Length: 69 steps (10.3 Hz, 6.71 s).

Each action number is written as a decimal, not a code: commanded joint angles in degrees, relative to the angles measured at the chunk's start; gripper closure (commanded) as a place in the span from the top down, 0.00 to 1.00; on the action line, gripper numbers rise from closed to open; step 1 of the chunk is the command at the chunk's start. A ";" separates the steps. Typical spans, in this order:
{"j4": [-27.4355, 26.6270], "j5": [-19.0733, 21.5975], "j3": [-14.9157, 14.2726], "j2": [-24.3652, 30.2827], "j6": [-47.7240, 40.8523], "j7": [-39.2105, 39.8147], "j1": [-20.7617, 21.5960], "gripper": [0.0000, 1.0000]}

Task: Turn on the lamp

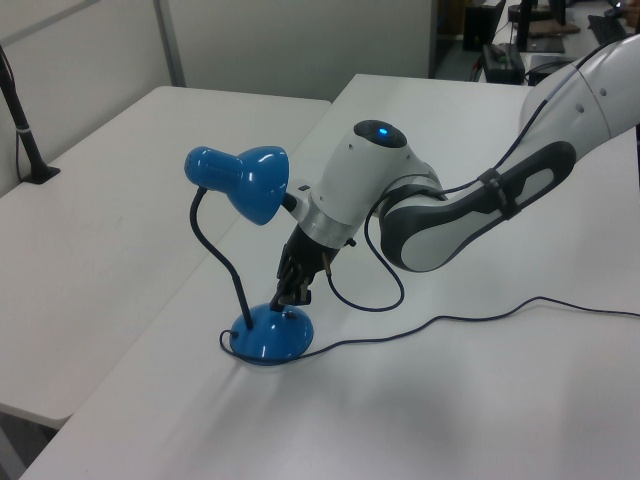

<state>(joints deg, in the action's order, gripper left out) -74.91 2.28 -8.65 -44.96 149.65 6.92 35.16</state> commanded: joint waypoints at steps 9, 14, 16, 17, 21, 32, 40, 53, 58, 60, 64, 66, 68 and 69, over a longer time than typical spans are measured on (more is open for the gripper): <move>-7.97 1.41 -0.49 5.59 -1.46 2.83 0.35 0.00; -4.99 1.15 -0.49 1.30 -1.38 2.92 0.52 0.00; -4.45 0.71 -0.49 -0.29 -1.38 3.62 0.87 0.00; -4.28 0.79 -0.23 -0.30 -1.47 5.63 0.87 0.00; -4.89 1.32 0.30 1.09 -0.85 2.85 1.05 0.00; -15.18 0.80 0.48 18.18 -19.41 1.87 -3.70 0.00; -5.07 1.06 -0.31 4.19 -3.68 1.61 -1.41 0.00; 0.01 0.97 -0.31 -1.26 0.38 -0.15 0.52 0.00; -0.14 1.06 -0.23 -2.95 0.20 6.00 1.93 0.00; -7.31 1.24 0.65 6.24 0.11 -0.81 0.53 0.00; -18.43 1.15 7.07 27.17 -24.23 -12.45 -12.55 0.00; -18.34 0.45 7.07 35.18 -40.60 -12.02 -19.40 0.02; -18.34 -2.71 7.07 39.06 -48.72 -10.36 -24.15 0.55; -18.34 -3.16 7.16 40.29 -50.93 -9.91 -26.26 1.00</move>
<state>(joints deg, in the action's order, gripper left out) -89.66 1.13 -2.87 -9.12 102.64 -3.64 13.13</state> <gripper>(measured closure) 0.855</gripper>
